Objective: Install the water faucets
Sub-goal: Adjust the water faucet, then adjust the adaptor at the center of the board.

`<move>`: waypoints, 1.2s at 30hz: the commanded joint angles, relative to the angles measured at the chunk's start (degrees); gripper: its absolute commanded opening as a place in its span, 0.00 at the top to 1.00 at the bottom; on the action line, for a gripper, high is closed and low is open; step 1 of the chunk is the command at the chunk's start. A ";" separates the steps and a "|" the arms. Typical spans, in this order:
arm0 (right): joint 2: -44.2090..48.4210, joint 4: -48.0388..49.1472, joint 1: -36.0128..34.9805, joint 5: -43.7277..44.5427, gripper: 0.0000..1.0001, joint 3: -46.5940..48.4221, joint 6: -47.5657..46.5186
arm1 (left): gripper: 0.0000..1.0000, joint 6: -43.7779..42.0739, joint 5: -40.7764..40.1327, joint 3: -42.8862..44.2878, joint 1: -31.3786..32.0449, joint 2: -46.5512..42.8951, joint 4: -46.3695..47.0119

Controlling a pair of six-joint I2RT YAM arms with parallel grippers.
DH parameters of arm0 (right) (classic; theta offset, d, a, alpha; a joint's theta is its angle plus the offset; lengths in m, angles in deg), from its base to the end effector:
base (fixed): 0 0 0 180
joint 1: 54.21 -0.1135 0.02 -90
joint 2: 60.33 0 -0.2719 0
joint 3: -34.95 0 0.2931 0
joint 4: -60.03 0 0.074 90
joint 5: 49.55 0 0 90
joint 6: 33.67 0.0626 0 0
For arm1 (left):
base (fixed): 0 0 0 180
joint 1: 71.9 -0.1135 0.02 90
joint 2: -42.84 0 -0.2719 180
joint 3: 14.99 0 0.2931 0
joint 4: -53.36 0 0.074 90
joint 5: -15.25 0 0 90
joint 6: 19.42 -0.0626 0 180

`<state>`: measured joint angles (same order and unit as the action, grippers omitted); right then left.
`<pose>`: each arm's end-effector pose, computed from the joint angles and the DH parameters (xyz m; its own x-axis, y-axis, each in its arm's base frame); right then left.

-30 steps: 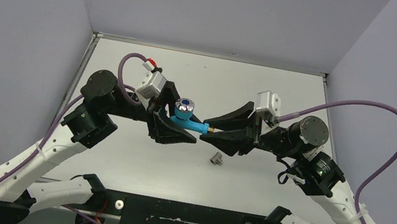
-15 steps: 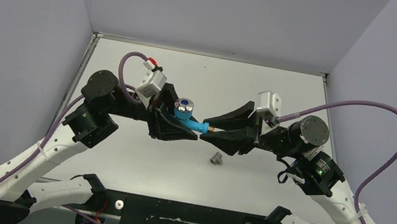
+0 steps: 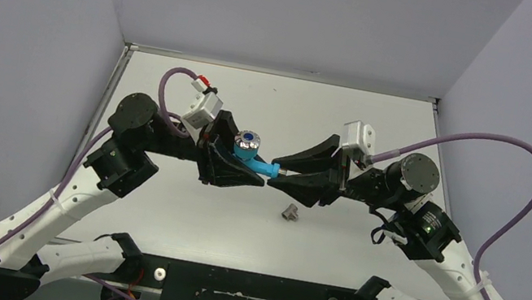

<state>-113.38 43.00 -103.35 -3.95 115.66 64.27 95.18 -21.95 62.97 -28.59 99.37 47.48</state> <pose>0.1192 0.2048 0.4888 -0.0173 0.1309 -0.9912 -0.9974 -0.0714 0.0079 0.1482 -0.2082 0.4774 -0.2277 -0.1312 -0.9648 0.9660 -0.1551 -0.2069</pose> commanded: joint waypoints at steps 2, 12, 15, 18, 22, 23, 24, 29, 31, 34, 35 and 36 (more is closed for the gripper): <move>-1.61 -0.37 -0.35 1.29 0.93 1.59 -1.00 | 1.00 -2.91 -1.87 1.93 0.51 0.54 -0.34; 3.92 -7.67 -0.38 10.87 0.39 3.34 -3.72 | 1.00 -10.01 -7.49 1.12 0.22 -1.77 -9.80; 6.30 -7.88 -0.33 16.24 0.36 2.39 -3.28 | 1.00 -10.10 -11.46 -1.50 -0.11 -3.66 -9.52; 8.65 -7.23 -0.40 25.77 0.35 0.46 -1.14 | 1.00 -10.12 -16.23 -3.65 -0.92 -4.86 -11.27; 9.19 -11.57 -0.36 44.09 0.35 -1.38 4.00 | 1.00 -10.32 -20.22 -4.85 -2.77 -4.27 -16.37; 8.64 -13.57 -0.35 49.41 0.35 -1.74 5.86 | 1.00 -10.24 -21.44 -5.12 -3.23 -3.77 -17.77; 7.84 -16.09 -0.36 54.01 0.35 -1.92 7.59 | 1.00 -10.05 -22.66 -5.37 -3.63 -3.22 -19.19; -0.96 -32.37 0.65 66.86 0.36 -2.69 16.78 | 1.00 -8.39 -27.23 -7.74 -5.22 -1.26 -23.16; -4.11 -35.44 3.16 64.57 0.36 -4.27 19.36 | 1.00 -7.61 -28.66 -9.16 -5.69 -1.35 -23.47; -7.36 -34.76 9.06 54.60 0.35 -8.59 19.97 | 1.00 -6.96 -30.84 -11.02 -6.48 -1.92 -23.93; -8.20 -33.57 10.62 51.73 0.34 -10.07 19.67 | 1.00 -6.86 -31.31 -11.50 -6.80 -2.17 -24.03; -9.12 -32.41 11.74 49.70 0.33 -11.55 19.47 | 1.00 -6.85 -31.49 -11.90 -7.05 -2.45 -24.17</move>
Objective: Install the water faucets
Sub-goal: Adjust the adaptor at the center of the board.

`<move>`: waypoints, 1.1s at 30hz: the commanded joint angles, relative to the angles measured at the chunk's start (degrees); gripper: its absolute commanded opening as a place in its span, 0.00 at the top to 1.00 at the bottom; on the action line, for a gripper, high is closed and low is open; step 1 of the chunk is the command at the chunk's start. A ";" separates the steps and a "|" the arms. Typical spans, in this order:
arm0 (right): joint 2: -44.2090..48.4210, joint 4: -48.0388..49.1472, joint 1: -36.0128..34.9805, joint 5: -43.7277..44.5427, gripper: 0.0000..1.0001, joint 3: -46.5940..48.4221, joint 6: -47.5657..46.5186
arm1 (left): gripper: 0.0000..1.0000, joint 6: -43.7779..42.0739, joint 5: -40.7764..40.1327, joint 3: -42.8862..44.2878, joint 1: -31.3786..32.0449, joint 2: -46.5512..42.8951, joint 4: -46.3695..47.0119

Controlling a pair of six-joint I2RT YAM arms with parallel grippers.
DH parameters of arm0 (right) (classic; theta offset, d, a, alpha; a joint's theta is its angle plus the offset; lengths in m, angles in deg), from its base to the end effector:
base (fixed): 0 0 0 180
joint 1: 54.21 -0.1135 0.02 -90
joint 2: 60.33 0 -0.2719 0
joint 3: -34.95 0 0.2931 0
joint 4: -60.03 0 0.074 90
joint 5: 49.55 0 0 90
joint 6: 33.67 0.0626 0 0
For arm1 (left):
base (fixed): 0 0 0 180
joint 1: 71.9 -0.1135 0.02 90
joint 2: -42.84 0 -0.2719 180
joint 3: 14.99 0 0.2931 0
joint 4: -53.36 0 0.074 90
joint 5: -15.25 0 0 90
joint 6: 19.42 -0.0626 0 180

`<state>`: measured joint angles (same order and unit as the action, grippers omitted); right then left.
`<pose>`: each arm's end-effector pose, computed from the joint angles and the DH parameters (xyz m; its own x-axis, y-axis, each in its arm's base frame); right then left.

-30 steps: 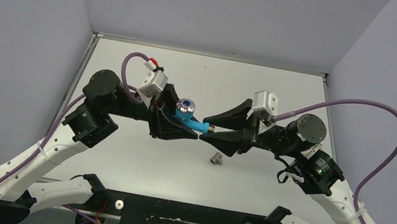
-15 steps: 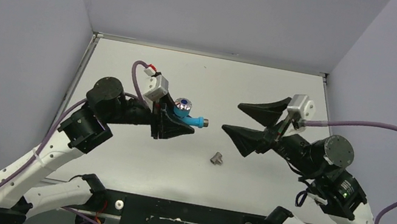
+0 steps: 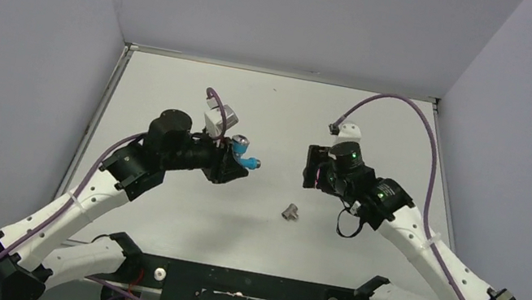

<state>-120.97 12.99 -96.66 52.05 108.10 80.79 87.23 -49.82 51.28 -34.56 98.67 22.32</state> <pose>0.2183 0.1826 0.3373 -0.6039 -0.0027 -0.7971 -0.3174 0.9181 0.2374 0.2050 -0.1896 0.3456 -0.5155 0.0665 -0.8543 0.7474 0.5226 -0.4103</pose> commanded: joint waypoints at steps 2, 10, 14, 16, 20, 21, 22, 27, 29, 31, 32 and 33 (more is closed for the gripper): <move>-3.58 -0.19 6.41 -9.27 0.32 -6.77 2.47 | 1.00 1.11 -3.43 -0.84 -1.51 -2.16 1.22; -11.39 11.01 7.30 -19.50 0.22 -13.70 2.28 | 1.00 0.85 -2.47 -1.61 -1.94 -2.50 0.72; -13.68 16.59 7.21 -22.51 0.17 -17.17 3.47 | 1.00 0.92 -2.51 -1.97 -2.09 -3.19 0.53; -14.87 18.44 7.17 -22.19 0.16 -18.28 3.45 | 1.00 0.93 -2.83 -2.07 -2.14 -3.41 0.58; -17.61 21.33 6.85 -22.45 0.15 -19.08 2.32 | 1.00 0.81 -2.86 -1.77 -2.19 -3.28 0.26; -18.13 21.98 6.79 -22.94 0.14 -19.27 2.34 | 1.00 0.70 -2.91 -1.59 -2.19 -3.19 0.05; -18.63 22.54 6.58 -23.47 0.14 -19.39 2.45 | 1.00 0.54 -3.07 -1.36 -2.19 -3.18 -0.29; -20.24 22.64 4.29 -23.27 0.14 -19.59 4.31 | 1.00 0.07 -3.73 -0.85 -2.27 -3.43 -1.20; -20.94 22.33 2.95 -22.19 0.14 -19.64 5.41 | 1.00 0.16 -3.68 -0.93 -2.32 -3.53 -1.23; -21.73 21.89 1.58 -21.21 0.15 -19.55 6.53 | 1.00 0.31 -3.51 -1.00 -2.27 -3.49 -1.19; -22.18 21.68 0.87 -20.69 0.15 -19.47 7.16 | 1.00 0.38 -3.42 -1.07 -2.27 -3.41 -1.12; -22.56 21.25 0.09 -20.10 0.15 -19.24 7.70 | 1.00 0.38 -3.35 -0.96 -2.27 -3.38 -1.08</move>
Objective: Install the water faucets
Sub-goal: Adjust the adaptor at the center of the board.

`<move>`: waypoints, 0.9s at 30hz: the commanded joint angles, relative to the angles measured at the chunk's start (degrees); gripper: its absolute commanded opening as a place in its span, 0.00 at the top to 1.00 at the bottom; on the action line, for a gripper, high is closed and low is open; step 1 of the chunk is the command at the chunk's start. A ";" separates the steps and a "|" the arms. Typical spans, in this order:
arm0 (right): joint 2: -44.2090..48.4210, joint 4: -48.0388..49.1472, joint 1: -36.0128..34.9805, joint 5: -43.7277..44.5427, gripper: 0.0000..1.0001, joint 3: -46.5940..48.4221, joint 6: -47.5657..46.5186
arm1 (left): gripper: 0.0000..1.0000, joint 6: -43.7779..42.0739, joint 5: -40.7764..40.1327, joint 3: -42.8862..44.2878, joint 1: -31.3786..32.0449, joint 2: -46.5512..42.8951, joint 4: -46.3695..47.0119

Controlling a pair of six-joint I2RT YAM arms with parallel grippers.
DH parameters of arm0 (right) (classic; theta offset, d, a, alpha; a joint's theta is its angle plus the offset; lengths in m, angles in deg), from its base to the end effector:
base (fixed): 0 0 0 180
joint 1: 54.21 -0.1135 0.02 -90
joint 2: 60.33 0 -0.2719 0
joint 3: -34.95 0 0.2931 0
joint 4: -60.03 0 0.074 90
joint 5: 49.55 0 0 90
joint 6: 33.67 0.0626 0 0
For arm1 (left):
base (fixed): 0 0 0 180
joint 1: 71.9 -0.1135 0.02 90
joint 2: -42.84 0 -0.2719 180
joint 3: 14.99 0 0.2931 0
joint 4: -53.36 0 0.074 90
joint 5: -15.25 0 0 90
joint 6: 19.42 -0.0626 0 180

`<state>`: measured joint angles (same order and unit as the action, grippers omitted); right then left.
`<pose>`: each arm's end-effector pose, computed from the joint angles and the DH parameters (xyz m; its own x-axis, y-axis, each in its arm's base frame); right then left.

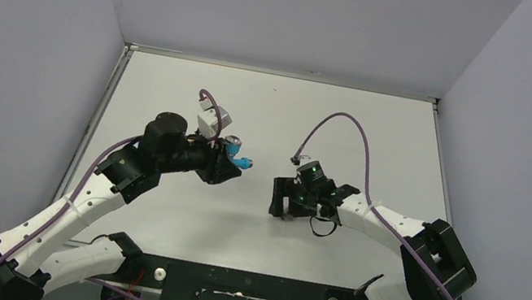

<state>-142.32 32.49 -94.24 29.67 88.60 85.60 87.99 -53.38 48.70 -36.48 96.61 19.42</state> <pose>0.2345 0.2123 0.1314 -0.9012 -0.1297 -0.4136 -0.3113 0.8576 0.4093 0.2059 -0.1744 0.3295 -0.5592 0.0558 -0.8272 0.6745 0.6107 -0.4148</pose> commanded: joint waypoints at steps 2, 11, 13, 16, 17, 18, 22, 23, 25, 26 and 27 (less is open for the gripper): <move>-1.86 0.87 -3.92 3.72 0.15 0.74 3.95 | 1.00 -0.36 0.33 1.71 -0.35 -1.38 1.80; -1.94 1.23 -6.85 1.74 0.19 1.37 6.76 | 1.00 -0.45 0.30 2.26 -0.35 -1.52 1.26; -1.50 2.80 -7.07 0.01 0.20 1.02 7.32 | 1.00 -0.45 0.17 2.22 -0.35 -1.57 1.29; -1.36 6.02 -7.15 -2.80 0.22 0.09 8.56 | 1.00 -0.45 0.21 2.18 -0.35 -1.32 1.66; -1.59 7.18 -7.09 -3.32 0.22 -0.23 9.06 | 1.00 -0.45 0.32 2.16 -0.37 -1.23 1.78; -1.96 8.11 -7.08 -3.69 0.23 -0.39 9.26 | 1.00 -0.45 0.42 2.20 -0.35 -1.11 1.89; -1.78 16.06 -7.08 -8.21 0.23 -2.43 10.12 | 1.00 -0.45 0.31 2.12 -0.35 -1.19 1.79; -1.34 18.95 -7.06 -9.92 0.23 -3.26 10.61 | 1.00 -0.45 0.20 2.06 -0.35 -1.34 1.81; -0.08 24.12 -6.91 -13.77 0.23 -5.10 11.04 | 1.00 -0.36 -0.04 1.83 -0.35 -1.54 1.82; 0.60 25.89 -6.91 -15.42 0.23 -5.85 10.98 | 1.00 -0.40 -0.15 1.69 -0.35 -1.63 1.76; 1.21 26.49 -6.90 -16.38 0.23 -6.18 10.53 | 1.00 -0.29 -0.32 1.58 -0.35 -1.67 1.78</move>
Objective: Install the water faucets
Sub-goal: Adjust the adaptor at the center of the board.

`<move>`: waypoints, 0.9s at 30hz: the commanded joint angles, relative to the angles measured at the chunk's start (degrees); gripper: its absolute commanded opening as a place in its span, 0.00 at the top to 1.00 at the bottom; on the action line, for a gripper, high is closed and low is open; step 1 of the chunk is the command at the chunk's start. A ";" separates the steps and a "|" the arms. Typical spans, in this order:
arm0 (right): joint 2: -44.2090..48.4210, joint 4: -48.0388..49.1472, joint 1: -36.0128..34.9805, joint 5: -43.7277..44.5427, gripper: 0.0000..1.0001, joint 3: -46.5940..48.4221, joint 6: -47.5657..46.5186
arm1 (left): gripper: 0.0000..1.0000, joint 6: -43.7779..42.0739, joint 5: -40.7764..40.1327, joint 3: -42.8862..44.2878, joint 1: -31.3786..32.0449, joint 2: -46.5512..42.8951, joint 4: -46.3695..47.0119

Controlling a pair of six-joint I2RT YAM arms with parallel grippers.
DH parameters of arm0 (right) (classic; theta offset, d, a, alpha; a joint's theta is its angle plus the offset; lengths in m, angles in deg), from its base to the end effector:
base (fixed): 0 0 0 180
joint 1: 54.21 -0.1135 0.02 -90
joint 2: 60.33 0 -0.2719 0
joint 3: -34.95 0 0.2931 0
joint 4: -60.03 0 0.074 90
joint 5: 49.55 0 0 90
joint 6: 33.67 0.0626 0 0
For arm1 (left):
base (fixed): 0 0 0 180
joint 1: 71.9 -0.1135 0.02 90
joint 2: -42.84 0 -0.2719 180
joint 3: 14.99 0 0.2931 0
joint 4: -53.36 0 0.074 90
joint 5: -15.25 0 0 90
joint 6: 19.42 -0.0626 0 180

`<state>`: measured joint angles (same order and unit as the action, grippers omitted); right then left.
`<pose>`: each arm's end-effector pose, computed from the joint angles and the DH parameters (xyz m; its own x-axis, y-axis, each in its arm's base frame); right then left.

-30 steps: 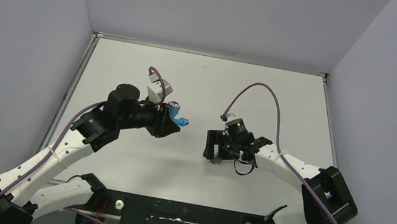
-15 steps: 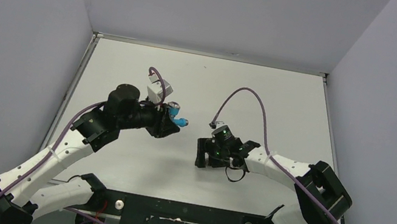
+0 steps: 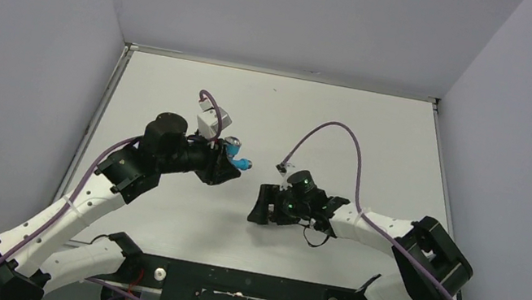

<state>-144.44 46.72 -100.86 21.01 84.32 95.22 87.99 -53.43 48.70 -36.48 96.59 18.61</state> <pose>0.2058 0.2484 0.1180 -0.9238 -0.1161 -0.3649 -0.3321 0.7175 0.6124 0.2052 -0.1739 0.3278 -0.5683 0.0621 -0.8205 0.6695 0.6146 -0.4172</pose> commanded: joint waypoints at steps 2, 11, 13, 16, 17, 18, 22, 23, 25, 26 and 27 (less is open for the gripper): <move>4.71 9.70 -0.28 -7.12 0.23 -1.51 -1.71 | 1.00 -0.19 -0.32 1.30 -0.35 -1.83 2.79; 9.34 -5.51 -0.47 10.97 0.18 0.79 -22.50 | 1.00 -0.36 -0.78 1.53 -0.44 -2.15 2.38; 8.54 -5.32 -0.34 12.35 0.17 1.12 -25.67 | 1.00 -0.36 -0.78 1.56 -0.44 -2.22 2.30; 4.80 -7.32 -0.37 14.00 0.16 4.29 -27.45 | 1.00 -0.40 -0.58 1.71 -0.44 -2.02 2.13; 3.46 -8.65 -0.36 14.34 0.16 5.84 -27.17 | 1.00 -0.36 -0.58 1.77 -0.44 -2.07 1.95; 2.54 -8.70 -0.42 13.87 0.17 6.83 -27.12 | 1.00 -0.38 -0.51 1.83 -0.44 -2.19 1.91; 1.04 -5.14 -0.81 10.06 0.18 6.95 -27.06 | 1.00 -0.07 -0.83 1.74 -0.46 -2.67 2.05; 0.53 -5.21 -0.81 10.01 0.18 7.25 -27.23 | 1.00 0.03 -0.84 1.66 -0.46 -2.77 2.09; -0.93 -6.30 -0.85 10.72 0.19 8.43 -27.53 | 1.00 0.12 -0.72 1.57 -0.44 -2.90 2.10; -1.75 -7.04 -0.77 11.00 0.19 9.12 -27.55 | 1.00 0.09 -0.64 1.56 -0.44 -2.88 2.11; -2.51 -7.77 -0.85 11.07 0.20 9.79 -27.62 | 1.00 0.08 -0.59 1.48 -0.44 -2.80 2.06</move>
<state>-144.79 38.59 -101.19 31.26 90.00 69.17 88.08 -53.97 48.70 -36.51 95.17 18.19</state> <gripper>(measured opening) 0.812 0.270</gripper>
